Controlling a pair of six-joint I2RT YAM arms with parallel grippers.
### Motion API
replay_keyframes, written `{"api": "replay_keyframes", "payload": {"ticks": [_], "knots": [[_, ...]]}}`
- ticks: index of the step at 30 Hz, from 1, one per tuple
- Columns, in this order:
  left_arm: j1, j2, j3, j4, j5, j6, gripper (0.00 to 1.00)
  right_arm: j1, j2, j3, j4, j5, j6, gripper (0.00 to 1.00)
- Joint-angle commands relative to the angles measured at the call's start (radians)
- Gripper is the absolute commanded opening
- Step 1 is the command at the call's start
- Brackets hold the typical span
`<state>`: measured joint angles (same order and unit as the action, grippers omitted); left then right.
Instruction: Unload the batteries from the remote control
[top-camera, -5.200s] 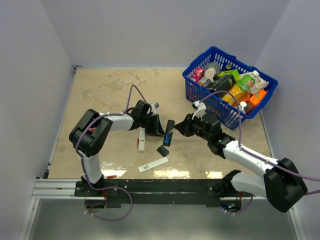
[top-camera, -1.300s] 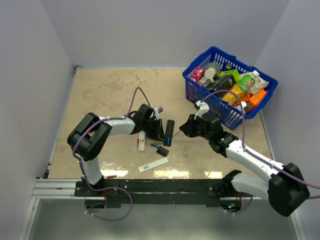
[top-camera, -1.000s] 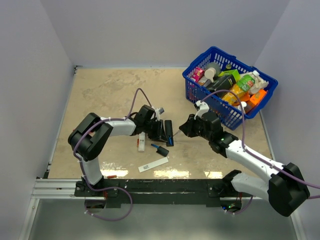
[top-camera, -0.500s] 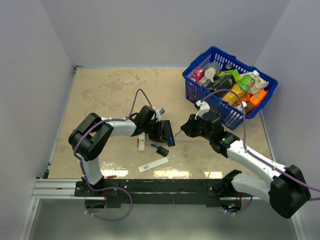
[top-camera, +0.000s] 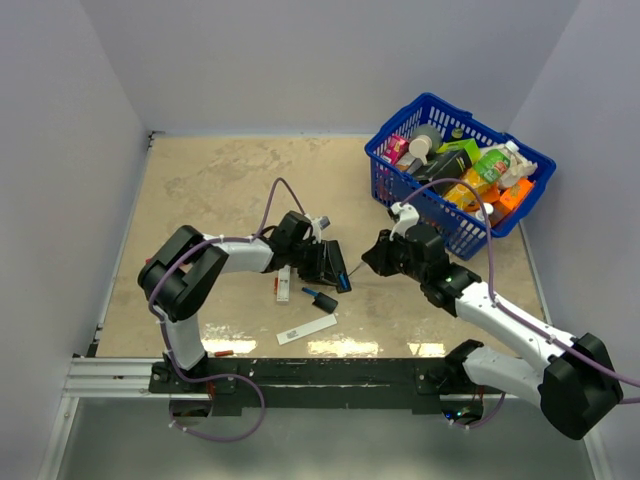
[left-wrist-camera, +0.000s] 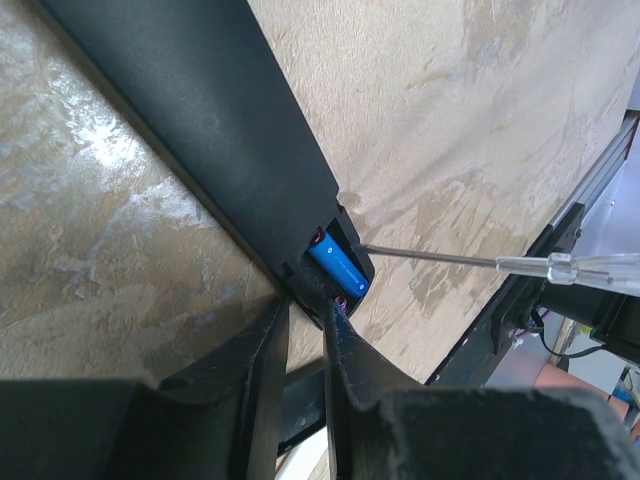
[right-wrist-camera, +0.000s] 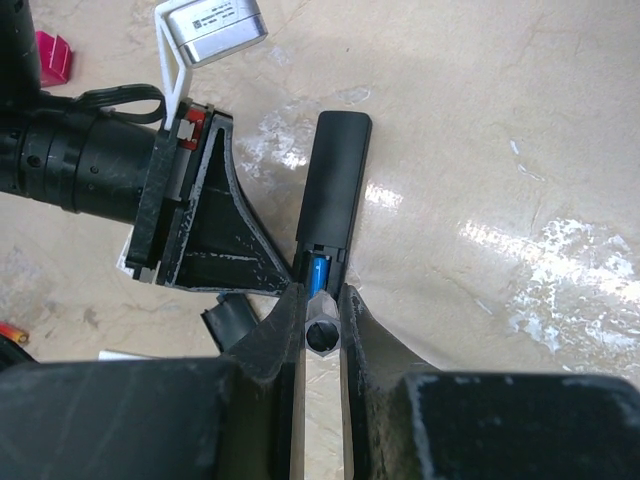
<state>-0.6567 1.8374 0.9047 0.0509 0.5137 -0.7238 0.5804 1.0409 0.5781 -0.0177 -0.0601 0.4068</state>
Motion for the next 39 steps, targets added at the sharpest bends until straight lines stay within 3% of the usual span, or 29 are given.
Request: {"api": "replay_keyframes", "payload": {"ticks": [1, 14, 19, 27, 39], "knots": [[-0.011, 0.019, -0.004, 0.03, -0.001, -0.009, 0.25, -0.001, -0.01, -0.006, 0.056, -0.024, -0.006, 0.0], [-0.014, 0.019, -0.001, 0.032, -0.001, -0.016, 0.25, -0.002, 0.013, -0.043, 0.053, -0.001, -0.057, 0.0], [-0.014, 0.02, 0.002, 0.041, -0.006, -0.025, 0.25, -0.001, 0.05, -0.046, 0.068, -0.108, -0.082, 0.0], [-0.015, 0.005, -0.004, 0.033, -0.021, -0.026, 0.25, -0.002, -0.031, -0.086, 0.151, -0.181, 0.001, 0.0], [-0.018, -0.066, -0.024, -0.003, -0.05, -0.025, 0.25, -0.002, 0.007, -0.072, 0.205, -0.176, 0.033, 0.0]]}}
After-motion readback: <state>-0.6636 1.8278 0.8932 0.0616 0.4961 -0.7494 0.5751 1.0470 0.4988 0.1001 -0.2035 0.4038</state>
